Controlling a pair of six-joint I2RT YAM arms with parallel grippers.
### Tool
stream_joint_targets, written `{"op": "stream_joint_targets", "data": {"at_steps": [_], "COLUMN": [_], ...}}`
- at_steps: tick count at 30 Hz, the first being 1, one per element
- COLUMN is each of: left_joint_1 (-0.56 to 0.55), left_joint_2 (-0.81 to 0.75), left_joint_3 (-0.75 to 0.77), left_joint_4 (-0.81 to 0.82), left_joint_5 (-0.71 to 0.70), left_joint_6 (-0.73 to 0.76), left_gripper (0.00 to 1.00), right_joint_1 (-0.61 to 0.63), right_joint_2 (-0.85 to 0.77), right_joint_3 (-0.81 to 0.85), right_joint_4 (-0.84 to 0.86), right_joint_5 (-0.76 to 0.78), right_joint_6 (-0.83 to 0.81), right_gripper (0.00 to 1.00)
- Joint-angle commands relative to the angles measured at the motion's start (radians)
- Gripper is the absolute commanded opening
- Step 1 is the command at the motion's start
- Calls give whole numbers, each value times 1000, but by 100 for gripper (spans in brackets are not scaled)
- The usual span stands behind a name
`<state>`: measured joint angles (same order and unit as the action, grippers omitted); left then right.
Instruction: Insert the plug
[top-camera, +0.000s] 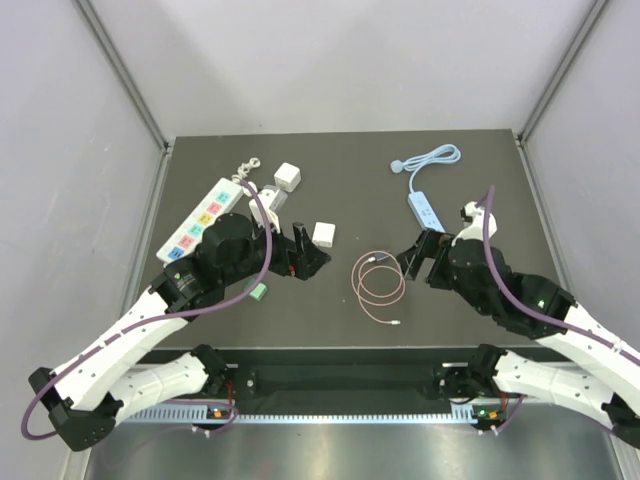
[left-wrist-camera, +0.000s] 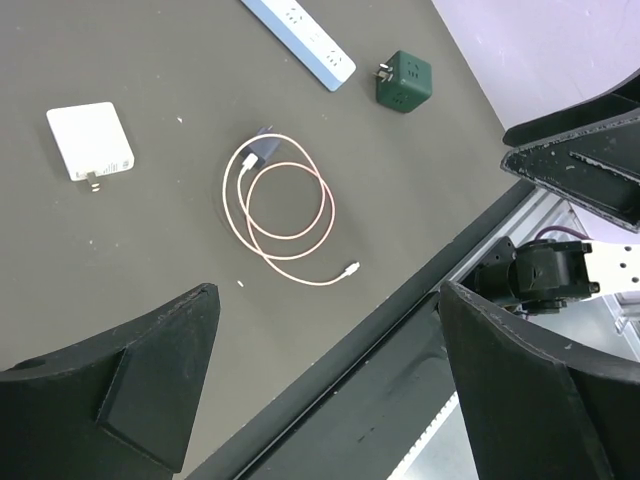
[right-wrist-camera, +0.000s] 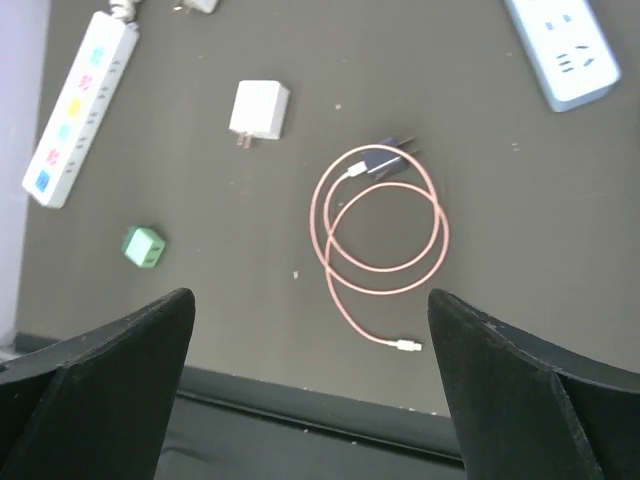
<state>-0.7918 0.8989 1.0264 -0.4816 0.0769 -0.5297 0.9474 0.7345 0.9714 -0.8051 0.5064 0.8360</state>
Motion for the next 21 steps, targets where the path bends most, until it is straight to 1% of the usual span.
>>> {"op": "stream_joint_targets", "data": {"at_steps": [1,3,4,5,7,8,9,10,11,13,14,15,16,17,20,21], "left_joint_1": [2,2,2,2,2,2,2,2,2,2,2,2,2,2,2,2], "left_joint_2": [-5,11,14,20,18,15,14,11,5,-8,-21,-28,-29,-35,-29,-25], "left_joint_3": [17,32,44,46,37,32,28,17,12,-26,-43,-60,-86,-94,-115,-121], "left_joint_4": [-9,-40,-54,-77,-89,-88,-89,-86,-86,-58,-51,-34,-28,-23,-14,-12], "left_joint_5": [-22,-57,-69,-116,-141,-146,-143,-137,-126,-100,-97,-95,-104,-109,-114,-114], "left_joint_6": [2,11,23,30,27,25,17,14,14,19,20,20,22,20,25,30], "left_gripper": [95,94,94,94,94,94,94,94,94,94,94,94,94,94,94,94], "right_joint_1": [8,7,5,-8,-65,-119,-253,-328,-454,-565,-658,-705,-748,-816,-903,-914], "right_joint_2": [19,37,54,62,117,140,176,190,203,227,241,279,304,328,414,454], "right_joint_3": [15,16,15,7,18,36,39,38,27,7,-16,-25,-30,-36,-43,-43], "right_joint_4": [-35,-68,-75,-75,-117,-137,-132,-118,-96,-17,9,33,58,72,124,138], "right_joint_5": [82,121,179,216,294,287,264,198,166,92,65,29,-59,-96,-163,-172], "right_joint_6": [40,58,67,72,84,69,45,20,-41,-108,-124,-139,-150,-176,-201,-201], "right_gripper": [100,100,100,100,100,100,100,100,100,99,99,99,99,98,97,96]}}
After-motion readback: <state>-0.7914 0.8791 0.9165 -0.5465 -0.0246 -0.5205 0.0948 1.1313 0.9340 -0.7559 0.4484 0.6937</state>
